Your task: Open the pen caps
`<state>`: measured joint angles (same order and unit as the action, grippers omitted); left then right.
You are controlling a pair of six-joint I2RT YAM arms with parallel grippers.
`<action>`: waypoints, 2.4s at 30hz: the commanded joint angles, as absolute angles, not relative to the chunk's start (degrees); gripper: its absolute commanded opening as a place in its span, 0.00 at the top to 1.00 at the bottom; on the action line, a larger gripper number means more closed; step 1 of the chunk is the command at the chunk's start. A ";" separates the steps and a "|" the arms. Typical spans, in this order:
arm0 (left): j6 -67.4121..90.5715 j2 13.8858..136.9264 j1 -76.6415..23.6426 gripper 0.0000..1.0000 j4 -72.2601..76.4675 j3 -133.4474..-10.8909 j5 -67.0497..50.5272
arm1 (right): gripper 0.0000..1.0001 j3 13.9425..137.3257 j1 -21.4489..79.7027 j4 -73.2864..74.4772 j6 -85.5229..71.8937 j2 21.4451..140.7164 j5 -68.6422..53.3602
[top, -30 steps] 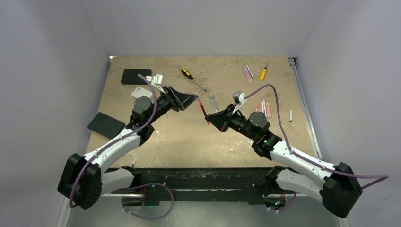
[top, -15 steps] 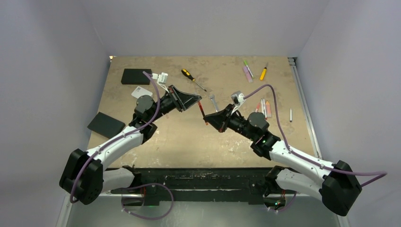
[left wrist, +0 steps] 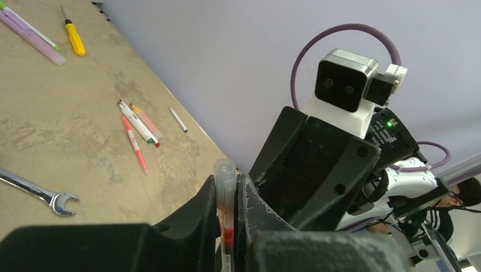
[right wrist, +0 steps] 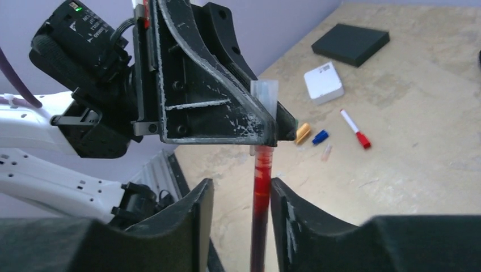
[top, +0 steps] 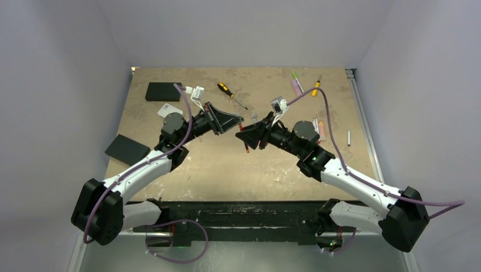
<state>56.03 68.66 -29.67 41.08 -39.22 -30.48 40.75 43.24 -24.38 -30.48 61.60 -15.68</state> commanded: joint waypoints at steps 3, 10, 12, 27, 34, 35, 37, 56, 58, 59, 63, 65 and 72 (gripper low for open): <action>56.96 67.06 -29.88 1.00 42.88 -41.90 -33.14 | 0.86 43.25 43.57 -24.93 -31.99 64.12 -19.26; 59.14 65.94 -28.87 1.00 44.92 -42.63 -28.36 | 1.00 40.72 43.53 -26.37 -33.71 63.07 -18.87; 62.59 66.45 -26.87 1.00 49.11 -42.81 -27.31 | 1.00 39.66 43.59 -26.26 -34.67 62.29 -18.40; 72.16 71.80 -17.73 1.00 58.32 -47.08 -22.87 | 1.00 37.15 43.59 -23.53 -35.29 58.65 -14.99; 69.62 71.80 -14.54 1.00 51.38 -51.93 -21.27 | 1.00 37.73 43.55 -20.13 -35.18 57.88 -10.53; 66.84 71.70 -14.57 1.00 47.43 -53.35 -21.60 | 1.00 38.52 43.59 -17.48 -35.24 57.62 -7.36; 57.32 71.01 -14.82 1.00 31.12 -57.59 -20.36 | 1.00 40.99 43.59 -9.32 -35.41 58.03 3.15; 32.83 81.30 -21.32 1.00 -21.67 -50.72 21.66 | 1.00 41.61 41.16 -2.82 -30.87 66.32 20.99; 32.74 83.99 -24.02 1.00 -21.61 -51.85 24.94 | 1.00 40.81 41.05 -2.27 -30.70 65.66 21.27; 32.78 85.34 -24.87 1.00 -21.54 -52.33 25.82 | 1.00 40.54 40.90 -1.94 -30.63 65.25 21.52; 33.18 89.50 -25.22 1.00 -20.50 -52.44 26.53 | 1.00 39.22 40.32 -1.08 -30.33 63.44 21.83; 33.23 90.61 -25.22 0.97 -19.78 -52.23 26.60 | 1.00 38.64 40.09 -0.99 -30.12 62.60 21.91; 33.31 94.19 -25.31 0.88 -18.81 -53.33 25.84 | 1.00 38.92 39.01 -0.53 -29.63 62.83 21.60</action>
<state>33.80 92.82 -25.50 -20.99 -50.59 24.82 38.85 39.68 -0.38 -30.65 63.35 20.25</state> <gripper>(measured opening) 0.112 0.042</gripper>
